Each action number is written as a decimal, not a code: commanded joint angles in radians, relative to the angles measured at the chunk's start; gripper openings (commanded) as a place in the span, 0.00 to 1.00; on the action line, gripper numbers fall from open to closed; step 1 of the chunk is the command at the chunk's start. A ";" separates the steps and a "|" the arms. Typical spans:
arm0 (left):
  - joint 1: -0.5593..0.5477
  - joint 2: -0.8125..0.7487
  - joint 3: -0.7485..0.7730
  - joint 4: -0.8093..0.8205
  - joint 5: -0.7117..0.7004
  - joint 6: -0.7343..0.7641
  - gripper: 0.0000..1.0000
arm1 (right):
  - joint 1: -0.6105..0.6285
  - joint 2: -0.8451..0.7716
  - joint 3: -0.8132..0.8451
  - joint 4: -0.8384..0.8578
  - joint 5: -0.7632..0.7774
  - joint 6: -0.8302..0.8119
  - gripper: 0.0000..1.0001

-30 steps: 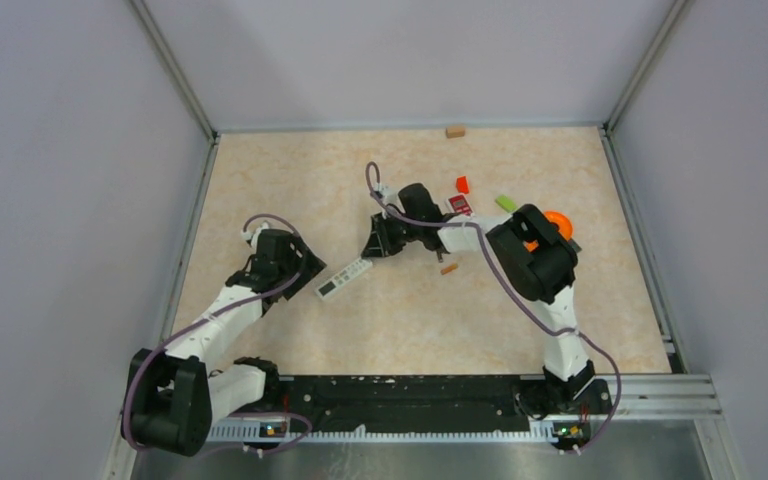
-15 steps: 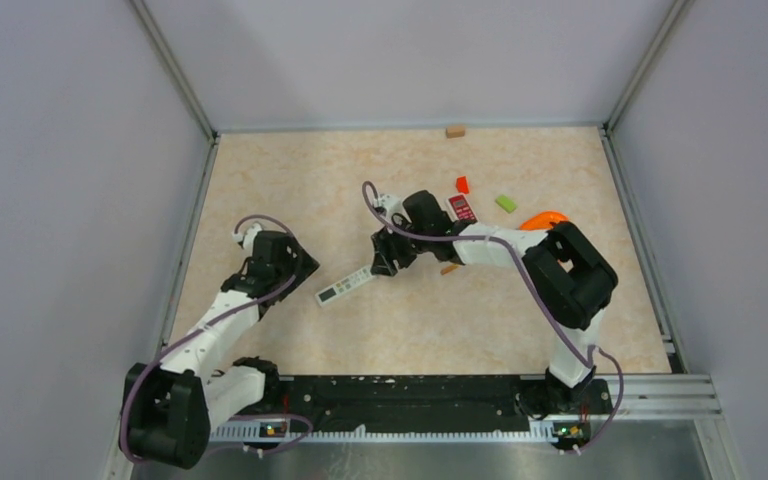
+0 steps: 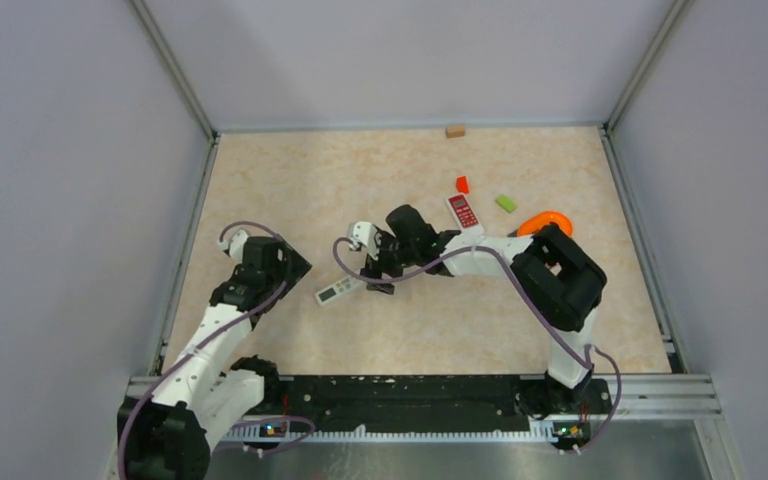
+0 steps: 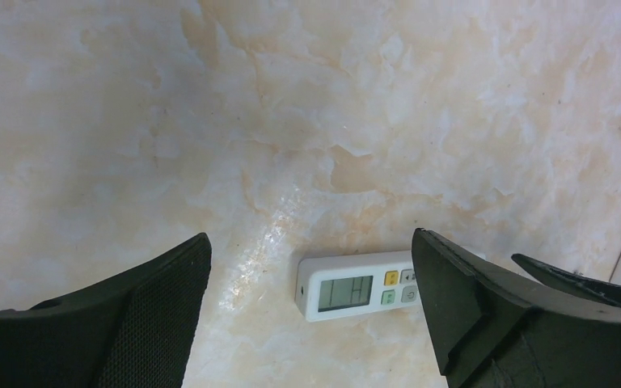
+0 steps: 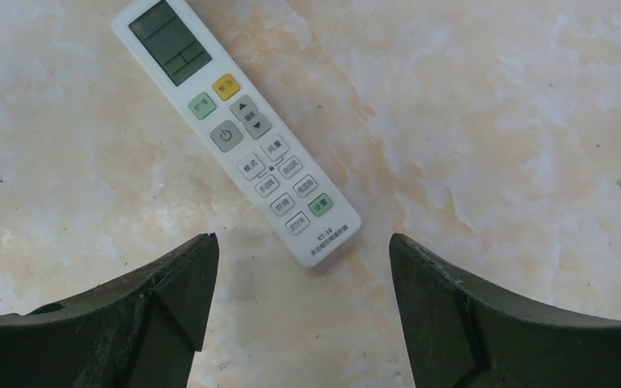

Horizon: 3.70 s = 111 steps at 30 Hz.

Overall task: Load the batteries into the remote control
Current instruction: Adjust the remote control at the center of the board, then pick up the remote control from the center of the board, then adjust the remote control.

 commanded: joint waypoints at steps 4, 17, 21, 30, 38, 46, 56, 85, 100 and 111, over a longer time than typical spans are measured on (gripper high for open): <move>0.059 -0.009 0.042 -0.010 0.079 0.007 0.98 | 0.007 0.082 0.059 0.092 -0.099 -0.177 0.78; 0.150 0.021 0.034 0.027 0.201 0.047 0.98 | 0.011 0.210 0.217 -0.146 -0.216 -0.286 0.50; 0.153 0.024 0.029 0.035 0.234 0.053 0.98 | 0.012 0.173 0.147 -0.117 -0.206 -0.250 0.25; 0.153 0.048 0.012 0.146 0.417 0.114 0.99 | -0.024 0.113 0.134 -0.142 -0.320 0.145 0.07; 0.152 0.030 -0.035 0.248 0.504 0.119 0.99 | -0.089 0.056 0.013 0.170 -0.457 0.647 0.00; 0.153 -0.009 -0.074 0.319 0.610 0.082 0.99 | -0.173 0.055 -0.130 0.627 -0.525 1.221 0.00; 0.153 0.055 -0.117 0.661 0.929 -0.024 0.99 | -0.192 0.166 -0.229 1.588 -0.506 2.013 0.00; 0.151 0.121 -0.100 1.014 1.021 -0.316 0.82 | -0.161 0.084 -0.252 1.559 -0.454 2.067 0.00; 0.150 0.146 -0.087 1.025 1.016 -0.320 0.55 | -0.135 0.041 -0.225 1.325 -0.469 1.938 0.00; 0.149 0.143 -0.045 0.917 1.022 -0.247 0.00 | -0.138 -0.099 -0.236 1.097 -0.466 1.665 0.39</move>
